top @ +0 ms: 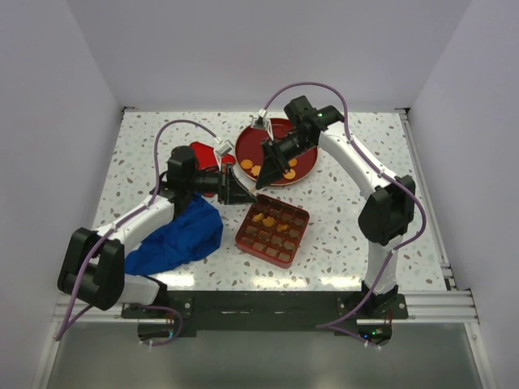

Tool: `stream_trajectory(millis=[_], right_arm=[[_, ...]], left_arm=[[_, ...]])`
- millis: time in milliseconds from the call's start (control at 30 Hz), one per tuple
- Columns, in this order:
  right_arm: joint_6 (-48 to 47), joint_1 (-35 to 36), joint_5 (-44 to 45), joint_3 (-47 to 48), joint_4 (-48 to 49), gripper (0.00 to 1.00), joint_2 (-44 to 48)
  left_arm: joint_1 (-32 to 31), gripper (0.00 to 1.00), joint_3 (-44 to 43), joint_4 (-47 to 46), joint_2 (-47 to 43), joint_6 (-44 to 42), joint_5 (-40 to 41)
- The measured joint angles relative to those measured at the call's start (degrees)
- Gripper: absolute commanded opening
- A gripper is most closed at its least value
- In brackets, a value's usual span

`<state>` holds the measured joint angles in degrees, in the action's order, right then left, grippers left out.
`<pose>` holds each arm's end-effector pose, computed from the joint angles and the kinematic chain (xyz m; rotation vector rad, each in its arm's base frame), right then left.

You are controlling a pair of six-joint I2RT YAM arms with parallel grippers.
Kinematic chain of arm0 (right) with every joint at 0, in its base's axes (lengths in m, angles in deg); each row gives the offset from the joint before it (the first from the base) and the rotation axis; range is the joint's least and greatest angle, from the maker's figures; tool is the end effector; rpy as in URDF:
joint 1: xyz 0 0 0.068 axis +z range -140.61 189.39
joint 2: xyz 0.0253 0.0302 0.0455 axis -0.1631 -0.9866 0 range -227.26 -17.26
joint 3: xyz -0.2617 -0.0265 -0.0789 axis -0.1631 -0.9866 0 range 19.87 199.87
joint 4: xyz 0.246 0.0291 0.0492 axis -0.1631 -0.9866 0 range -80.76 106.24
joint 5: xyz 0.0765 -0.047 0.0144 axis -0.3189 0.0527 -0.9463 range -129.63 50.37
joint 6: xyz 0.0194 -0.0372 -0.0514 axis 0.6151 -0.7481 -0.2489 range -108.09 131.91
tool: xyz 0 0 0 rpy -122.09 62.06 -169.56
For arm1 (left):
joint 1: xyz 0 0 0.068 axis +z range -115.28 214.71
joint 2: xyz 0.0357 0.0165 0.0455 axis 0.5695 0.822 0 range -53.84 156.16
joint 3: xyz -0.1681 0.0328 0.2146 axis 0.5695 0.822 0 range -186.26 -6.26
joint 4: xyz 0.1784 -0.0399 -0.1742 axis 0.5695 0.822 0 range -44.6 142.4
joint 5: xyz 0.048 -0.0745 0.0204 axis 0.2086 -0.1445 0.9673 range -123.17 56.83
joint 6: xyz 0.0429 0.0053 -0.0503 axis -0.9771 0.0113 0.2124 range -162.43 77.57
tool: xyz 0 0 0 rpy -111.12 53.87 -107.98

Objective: Pack the cookies
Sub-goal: Pass from the left arm to the right, then pick up the fake cookies from the plate.

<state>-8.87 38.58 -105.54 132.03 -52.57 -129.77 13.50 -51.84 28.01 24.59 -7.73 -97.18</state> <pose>0.3184 0.2329 0.3284 -1.2849 2.0740 1.5990 0.2538 -0.1491 0.2707 0.6500 1.9214 -1.6645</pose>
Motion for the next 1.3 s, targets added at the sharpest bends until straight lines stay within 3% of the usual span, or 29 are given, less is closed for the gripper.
stream_trajectory(millis=[300,400,467,567,700,933,1133,1300], right_arm=[[-0.72,0.00,0.22,0.00,-0.50,0.34,-0.04],[-0.66,0.00,0.31,0.00,-0.42,0.23,-0.04],[-0.46,0.00,0.28,0.00,-0.35,0.08,-0.04],[0.00,0.00,0.24,0.00,-0.28,0.07,-0.07],[0.02,0.07,-0.02,0.00,-0.20,0.06,-0.07],[0.13,-0.70,-0.09,0.17,-0.39,0.06,-0.07],[0.07,-3.61,6.16,3.32,-0.68,0.08,-1.51],[0.07,-4.76,18.29,3.65,1.92,0.12,-1.66]], left_arm=[[0.09,0.09,-0.61,1.05,0.48,-1.36,-0.81],[0.09,0.18,-0.70,1.22,0.52,-1.36,-0.85],[0.11,0.20,-0.74,1.22,0.52,-1.38,-1.01],[0.13,0.30,-0.79,1.29,0.52,-1.33,-0.94],[0.24,0.57,-0.83,2.08,0.52,-1.29,0.63],[3.80,0.83,-0.87,5.46,-2.27,-1.57,5.38],[9.55,0.87,-2.16,11.56,-10.19,-5.25,12.39],[9.94,0.89,-2.64,15.65,-15.47,-8.52,21.94]])
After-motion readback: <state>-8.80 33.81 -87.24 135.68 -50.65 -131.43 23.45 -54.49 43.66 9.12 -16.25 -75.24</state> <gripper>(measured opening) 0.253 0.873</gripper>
